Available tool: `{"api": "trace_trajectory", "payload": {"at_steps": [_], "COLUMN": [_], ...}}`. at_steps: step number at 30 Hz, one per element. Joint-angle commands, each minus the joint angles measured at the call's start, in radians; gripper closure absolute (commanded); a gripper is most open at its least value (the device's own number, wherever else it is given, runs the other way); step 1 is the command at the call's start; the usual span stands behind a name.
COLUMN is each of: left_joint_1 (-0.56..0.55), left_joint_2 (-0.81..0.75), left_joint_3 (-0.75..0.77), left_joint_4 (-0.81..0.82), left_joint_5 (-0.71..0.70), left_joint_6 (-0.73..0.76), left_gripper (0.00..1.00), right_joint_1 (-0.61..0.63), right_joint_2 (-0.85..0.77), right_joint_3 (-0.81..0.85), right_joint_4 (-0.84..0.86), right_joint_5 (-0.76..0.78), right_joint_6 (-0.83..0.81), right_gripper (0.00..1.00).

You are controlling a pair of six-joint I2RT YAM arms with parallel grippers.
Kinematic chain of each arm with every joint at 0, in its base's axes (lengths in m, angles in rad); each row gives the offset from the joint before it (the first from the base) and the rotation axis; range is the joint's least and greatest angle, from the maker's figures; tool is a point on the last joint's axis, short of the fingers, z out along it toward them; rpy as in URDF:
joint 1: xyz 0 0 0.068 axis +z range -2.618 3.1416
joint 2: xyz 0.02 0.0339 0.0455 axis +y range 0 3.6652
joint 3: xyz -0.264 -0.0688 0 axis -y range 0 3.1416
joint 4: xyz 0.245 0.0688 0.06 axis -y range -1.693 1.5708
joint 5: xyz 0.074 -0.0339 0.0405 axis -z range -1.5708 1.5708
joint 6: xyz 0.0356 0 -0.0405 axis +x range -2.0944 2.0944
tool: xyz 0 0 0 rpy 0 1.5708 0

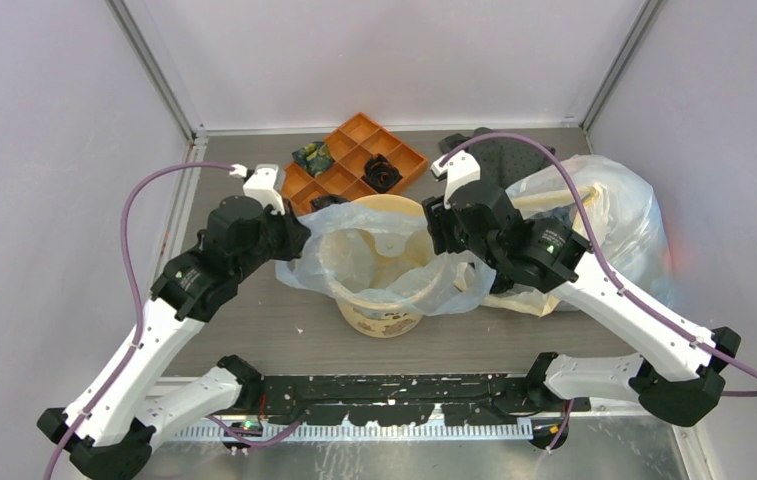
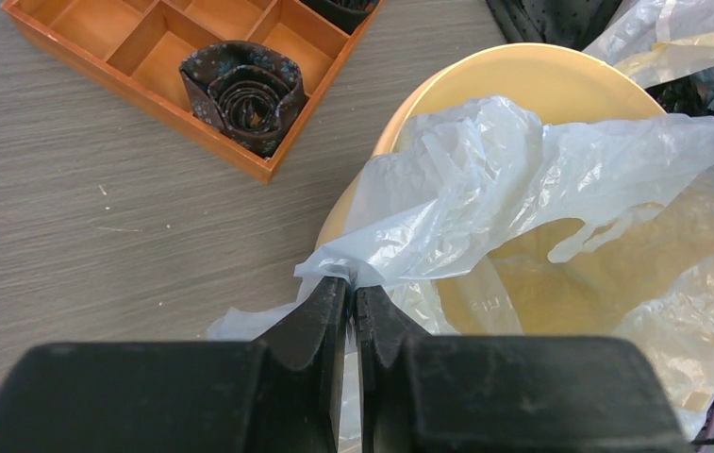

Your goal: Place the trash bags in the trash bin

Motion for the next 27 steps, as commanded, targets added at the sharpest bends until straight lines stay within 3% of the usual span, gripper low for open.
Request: {"api": "trace_trajectory", "payload": {"at_steps": [1,7,10,15,20,27], "left_joint_1": [-0.003,-0.003,-0.003,-0.003,-0.003,-0.003], "left_joint_2": [0.026,0.054,0.061,0.062,0.057,0.053], "left_joint_3": [0.033,0.053,0.053,0.054,0.054,0.029], "left_joint_4": [0.072,0.077,0.086,0.088,0.085,0.115], "left_joint_5": [-0.022,-0.02,-0.022,-0.031,-0.032,-0.06], "left_joint_6": [-0.012,-0.007,-0.009,-0.012,-0.014,-0.03], "left_gripper": [0.9,0.9,0.9,0.9,0.9,0.89], "right_joint_1": [0.007,0.007,0.007,0.007,0.008,0.009], "right_joint_2": [-0.021,-0.021,-0.007,0.014,0.024,0.027], "right_joint_3": [0.021,0.012,0.024,0.03,0.026,0.052], "right_joint_4": [-0.018,-0.02,-0.034,-0.041,-0.032,0.016], "right_joint_5": [0.009,0.026,0.002,-0.052,-0.01,0.091], "right_joint_6": [-0.01,-0.016,-0.024,-0.022,-0.027,-0.005], "right_gripper": [0.43,0.51,0.44,0.43,0.45,0.61]}}
